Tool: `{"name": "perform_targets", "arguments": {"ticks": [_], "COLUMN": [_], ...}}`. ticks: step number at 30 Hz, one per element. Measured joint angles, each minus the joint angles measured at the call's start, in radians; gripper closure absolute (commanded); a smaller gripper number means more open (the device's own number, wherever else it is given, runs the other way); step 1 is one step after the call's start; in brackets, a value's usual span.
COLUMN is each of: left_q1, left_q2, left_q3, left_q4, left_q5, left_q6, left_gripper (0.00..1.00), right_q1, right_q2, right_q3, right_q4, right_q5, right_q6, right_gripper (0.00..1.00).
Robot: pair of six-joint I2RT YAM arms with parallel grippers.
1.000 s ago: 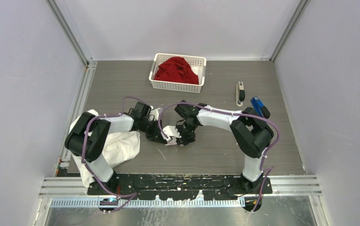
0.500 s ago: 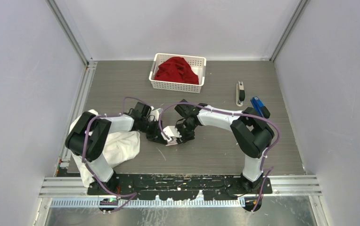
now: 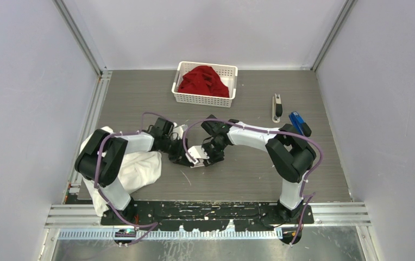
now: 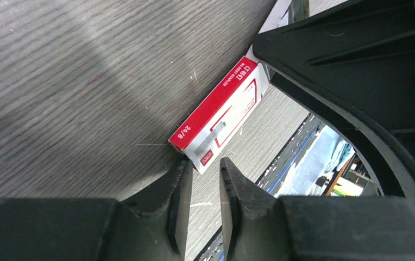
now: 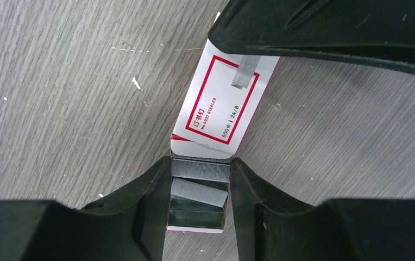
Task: Unload the staples from the stapler
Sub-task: Close the staple box at the center of the board.
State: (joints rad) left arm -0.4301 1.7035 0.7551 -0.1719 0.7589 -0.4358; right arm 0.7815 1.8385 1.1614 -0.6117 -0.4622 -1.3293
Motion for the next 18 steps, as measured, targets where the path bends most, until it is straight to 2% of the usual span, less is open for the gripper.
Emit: {"name": "perform_targets", "arguments": {"ticks": [10, 12, 13, 18], "left_q1": [0.009, 0.013, 0.014, 0.014], "left_q2": [-0.104, -0.14, -0.159, -0.296], "left_q3": [-0.038, -0.052, -0.061, -0.148], "left_q4": [0.002, 0.003, 0.005, 0.064], "left_q5": [-0.055, -0.069, -0.076, -0.101], "left_q6": [-0.011, -0.013, -0.013, -0.029], "left_gripper": [0.52, 0.39, 0.37, 0.35], "right_q1": [-0.009, -0.011, -0.013, -0.022], "right_q2": [0.0, 0.0, 0.0, 0.001], "right_q3": [0.0, 0.0, 0.0, 0.0], "right_q4": [0.014, 0.016, 0.018, 0.029], "right_q5": [0.001, -0.002, -0.003, -0.004], "right_q6": [0.023, 0.028, 0.031, 0.048], "right_gripper": [0.5, 0.48, 0.47, 0.41]}}
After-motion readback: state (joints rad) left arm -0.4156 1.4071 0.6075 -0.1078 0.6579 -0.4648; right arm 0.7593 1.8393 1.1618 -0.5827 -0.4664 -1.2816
